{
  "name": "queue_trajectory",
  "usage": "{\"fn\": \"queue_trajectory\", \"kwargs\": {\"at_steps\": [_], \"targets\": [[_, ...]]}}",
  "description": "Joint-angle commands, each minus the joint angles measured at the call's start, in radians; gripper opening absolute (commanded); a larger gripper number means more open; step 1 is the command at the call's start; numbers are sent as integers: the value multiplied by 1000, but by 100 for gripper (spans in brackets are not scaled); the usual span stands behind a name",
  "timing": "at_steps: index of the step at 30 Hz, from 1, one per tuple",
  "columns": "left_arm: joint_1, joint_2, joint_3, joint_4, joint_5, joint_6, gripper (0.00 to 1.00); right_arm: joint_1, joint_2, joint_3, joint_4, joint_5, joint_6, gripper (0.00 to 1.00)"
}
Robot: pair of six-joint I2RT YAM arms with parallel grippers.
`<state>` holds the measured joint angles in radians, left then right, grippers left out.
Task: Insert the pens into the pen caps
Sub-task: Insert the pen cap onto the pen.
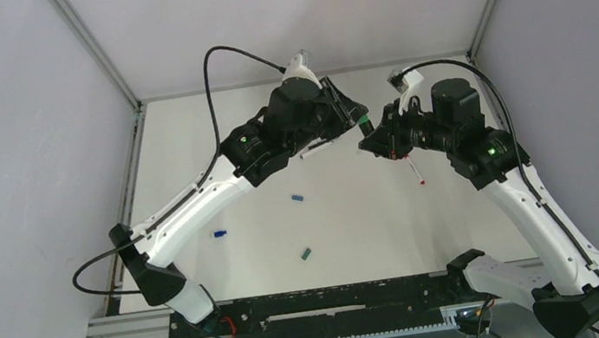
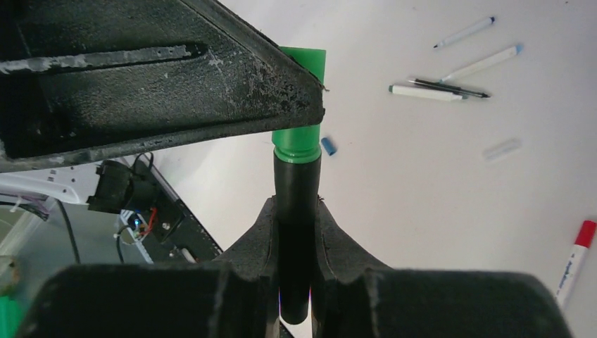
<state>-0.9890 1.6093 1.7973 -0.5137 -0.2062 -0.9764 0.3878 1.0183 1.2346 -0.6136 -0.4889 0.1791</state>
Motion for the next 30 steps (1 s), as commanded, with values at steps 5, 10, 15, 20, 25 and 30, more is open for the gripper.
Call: {"fn": "queue_trajectory", "kwargs": {"at_steps": [5,10,15,20,25,30], "targets": [[-37,31,112,-86,15,65,5,39,24,52,46,87,-54,0],[-53,60,190,-162,-17,111,6,33,35,96,81,111,-88,0],[-67,83,259,-200,-41,143,13,8,31,87,219,31,-36,0],[-69,60,247,-164,-49,153,20,9,24,63,295,-42,11,0],[-69,9,181,-90,-60,163,32,-2,-2,26,340,-83,52,0],[-69,-16,156,-65,-65,170,40,-19,-20,7,362,-109,72,0]]}}
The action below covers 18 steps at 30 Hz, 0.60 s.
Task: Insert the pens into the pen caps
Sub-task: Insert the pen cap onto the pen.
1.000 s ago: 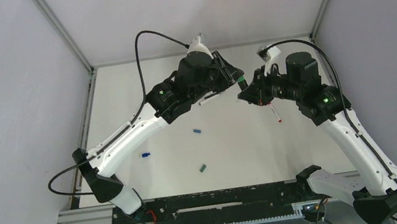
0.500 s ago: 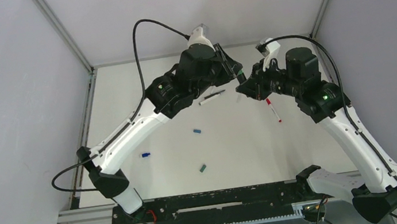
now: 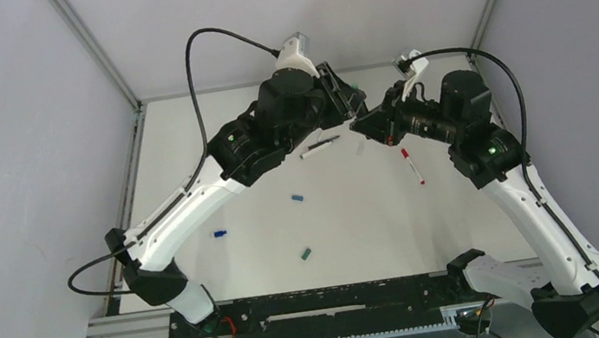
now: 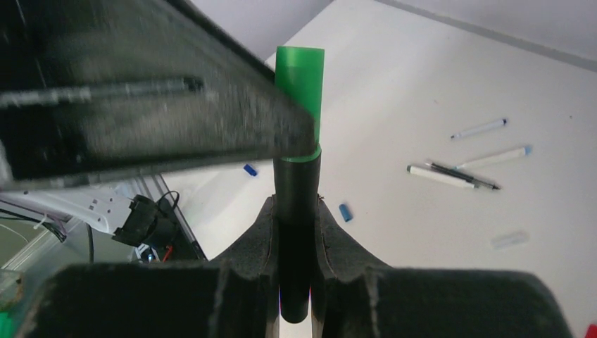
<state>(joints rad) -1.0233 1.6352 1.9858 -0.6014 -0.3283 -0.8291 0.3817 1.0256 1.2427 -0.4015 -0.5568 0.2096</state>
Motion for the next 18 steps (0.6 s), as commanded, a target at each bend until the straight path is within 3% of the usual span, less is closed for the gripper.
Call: {"fn": "queue_trajectory", "kwargs": {"at_steps": [1,13,18], "targets": [[-35,-46,-36,28,60,25,42,-17,-32,-4,152,-46,44,0],[-35,-84,-94,101,99,49,56,-57,-92,-67,179,-97,74,0],[-35,-178,-234,236,167,121,68,-89,-117,-82,196,-148,68,0]]}}
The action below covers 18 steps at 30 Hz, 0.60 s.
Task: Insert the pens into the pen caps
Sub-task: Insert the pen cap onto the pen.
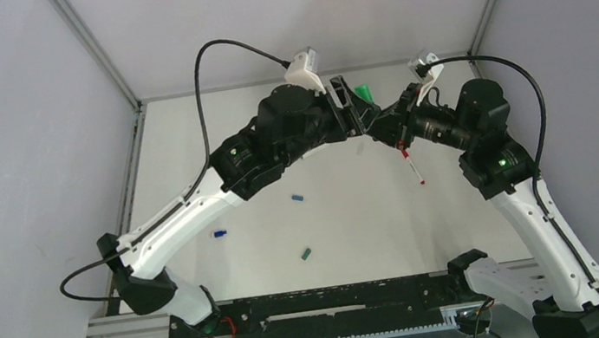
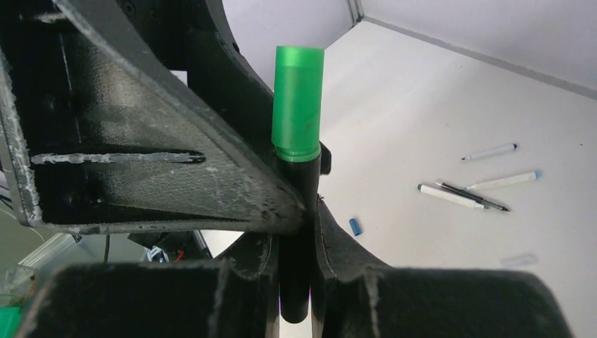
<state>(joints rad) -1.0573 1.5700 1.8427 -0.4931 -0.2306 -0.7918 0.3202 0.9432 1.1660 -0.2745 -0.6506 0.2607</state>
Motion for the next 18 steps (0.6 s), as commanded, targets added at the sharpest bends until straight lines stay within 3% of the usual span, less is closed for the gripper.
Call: {"fn": "queue_trajectory", "kwargs": {"at_steps": [1,8,11,14,18], "targets": [[-1,-144,-133,175,88,109,71,-41,-42,-9,77,-84,18,0],[8,-355,-383,401,258,299,78,-131,-84,-53,151,-261,62,0],[33,-441,-516,609,407,346,89,-162,-107,-76,181,-348,67,0],[84,-488,-631,807,533,291,99,-190,-132,-103,213,-435,69,0],[167,-459,-651,1031,699,121,100,-214,-169,-137,233,-531,67,0]]}}
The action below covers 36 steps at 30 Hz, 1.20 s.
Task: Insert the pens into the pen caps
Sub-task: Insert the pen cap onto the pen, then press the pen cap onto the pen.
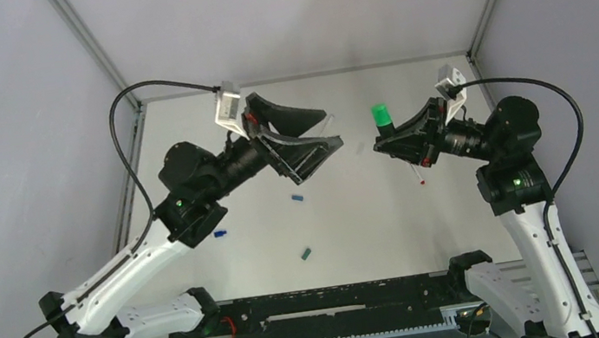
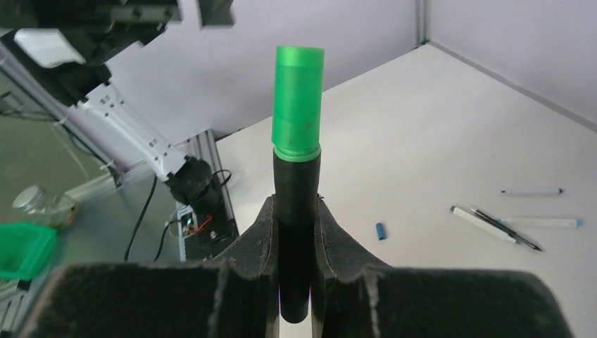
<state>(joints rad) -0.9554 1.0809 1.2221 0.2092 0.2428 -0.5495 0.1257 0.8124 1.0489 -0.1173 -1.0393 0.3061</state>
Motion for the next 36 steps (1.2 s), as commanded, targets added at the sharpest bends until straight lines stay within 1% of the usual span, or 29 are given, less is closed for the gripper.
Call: {"fn": "queue_trajectory", "kwargs": {"at_steps": [1,4,7,12,15,20,24,27,30,36], "targets": [[74,56,-15,352,277,-151,100,-22,-52,-28,80,-158,23,0],[79,118,50,366,347,-167,100,-28,-79,-55,92,-195,35,0],[79,174,84,379,362,-184,99,-33,-100,-71,95,-217,43,0],[78,258,108,457,390,-259,95,-44,-114,-84,92,-232,69,0],[73,296,114,523,408,-306,90,-43,-119,-102,108,-247,106,0],[44,348,117,571,411,-348,81,-36,-114,-115,108,-245,127,0],[30,382,110,627,407,-389,70,-34,-110,-126,152,-231,156,0],[19,391,106,631,394,-392,66,-35,-107,-133,168,-225,177,0],[10,396,99,631,382,-389,65,-35,-104,-135,174,-220,189,0],[-7,402,93,631,373,-388,54,-37,-99,-135,179,-212,203,0]]}}
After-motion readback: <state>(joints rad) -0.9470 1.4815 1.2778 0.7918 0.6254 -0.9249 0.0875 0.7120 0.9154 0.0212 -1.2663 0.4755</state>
